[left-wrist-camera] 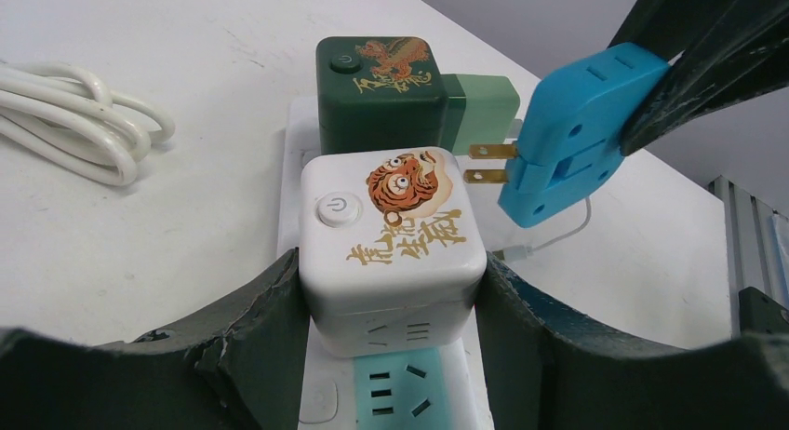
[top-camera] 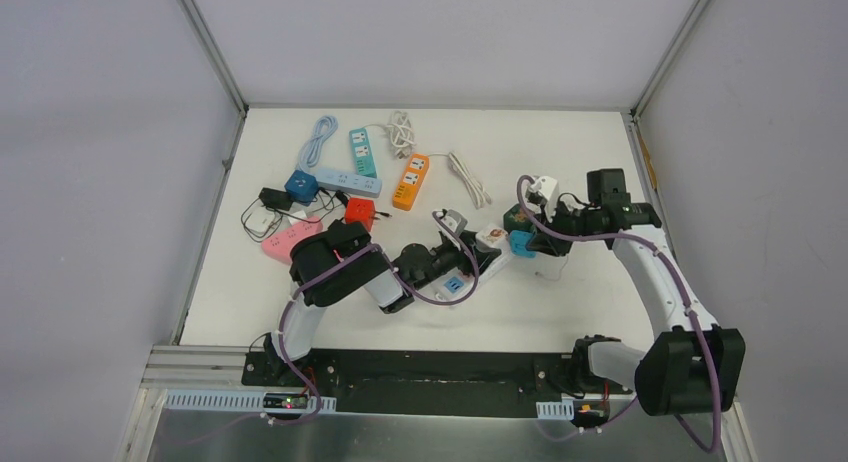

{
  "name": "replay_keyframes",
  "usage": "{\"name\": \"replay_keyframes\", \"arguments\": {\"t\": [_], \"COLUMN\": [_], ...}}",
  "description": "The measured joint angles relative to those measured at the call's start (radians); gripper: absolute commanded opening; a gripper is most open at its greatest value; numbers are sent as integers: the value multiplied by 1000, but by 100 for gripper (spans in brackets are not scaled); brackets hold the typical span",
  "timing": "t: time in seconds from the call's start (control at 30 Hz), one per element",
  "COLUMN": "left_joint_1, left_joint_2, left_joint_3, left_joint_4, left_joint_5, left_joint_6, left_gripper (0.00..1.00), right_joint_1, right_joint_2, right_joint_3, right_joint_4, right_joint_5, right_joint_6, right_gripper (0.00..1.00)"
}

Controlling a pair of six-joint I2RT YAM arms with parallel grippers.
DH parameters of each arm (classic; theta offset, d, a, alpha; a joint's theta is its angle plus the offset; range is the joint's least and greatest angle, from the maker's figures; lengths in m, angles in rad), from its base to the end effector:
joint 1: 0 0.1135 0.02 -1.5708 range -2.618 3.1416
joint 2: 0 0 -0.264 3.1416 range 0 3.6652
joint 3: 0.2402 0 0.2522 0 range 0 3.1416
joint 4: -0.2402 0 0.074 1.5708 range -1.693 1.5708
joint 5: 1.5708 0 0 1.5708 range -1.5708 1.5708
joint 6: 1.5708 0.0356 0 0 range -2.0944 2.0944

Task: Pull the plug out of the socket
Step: Remove the plug from the socket, then place the plug at the center of the board.

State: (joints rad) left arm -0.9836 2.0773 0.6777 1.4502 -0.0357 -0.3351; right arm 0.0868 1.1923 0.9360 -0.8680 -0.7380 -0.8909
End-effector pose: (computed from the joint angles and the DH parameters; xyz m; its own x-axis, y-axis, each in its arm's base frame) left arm 0.1996 -0.2976 0.1187 -0.2406 -0.2316 -0.9426 0.7763 0.5370 -0.3301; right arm 0.2150 0.0428 0.2643 -0.2900 -0.6027 -0.7434 -0.9210 0.3868 0.0457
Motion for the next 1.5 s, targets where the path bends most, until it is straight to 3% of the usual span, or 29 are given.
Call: {"name": "replay_keyframes", "arguments": {"t": [0.33, 0.5, 0.7, 1.0, 1.13, 1.5], "left_joint_1": [2, 2, -7, -11, -11, -10], "left_joint_2": [0, -11, -44, -72, -77, -184], "left_joint_3": [-5, -5, -5, -2, -7, -67], "left_joint_4": [1, -10, -73, -143, -197, -291], "left_joint_5": [2, 22, 43, 76, 95, 116], "left_joint_6": [39, 75, 150, 220, 211, 187], "left_gripper": [0, 0, 18, 76, 86, 99], "right_joint_1": [-49, -58, -59, -61, -71, -77], "right_joint_2": [-58, -54, -6, 28, 28, 27], "right_joint_3": [-57, 26, 128, 130, 127, 105], "right_joint_4": [-98, -214, -251, -253, -252, -254], "right_joint_5": [-6, -43, -126, -183, -184, -185], "right_joint_6": [-67, -87, -56, -4, 0, 3], "right_gripper": [0, 0, 0, 0, 0, 0]}}
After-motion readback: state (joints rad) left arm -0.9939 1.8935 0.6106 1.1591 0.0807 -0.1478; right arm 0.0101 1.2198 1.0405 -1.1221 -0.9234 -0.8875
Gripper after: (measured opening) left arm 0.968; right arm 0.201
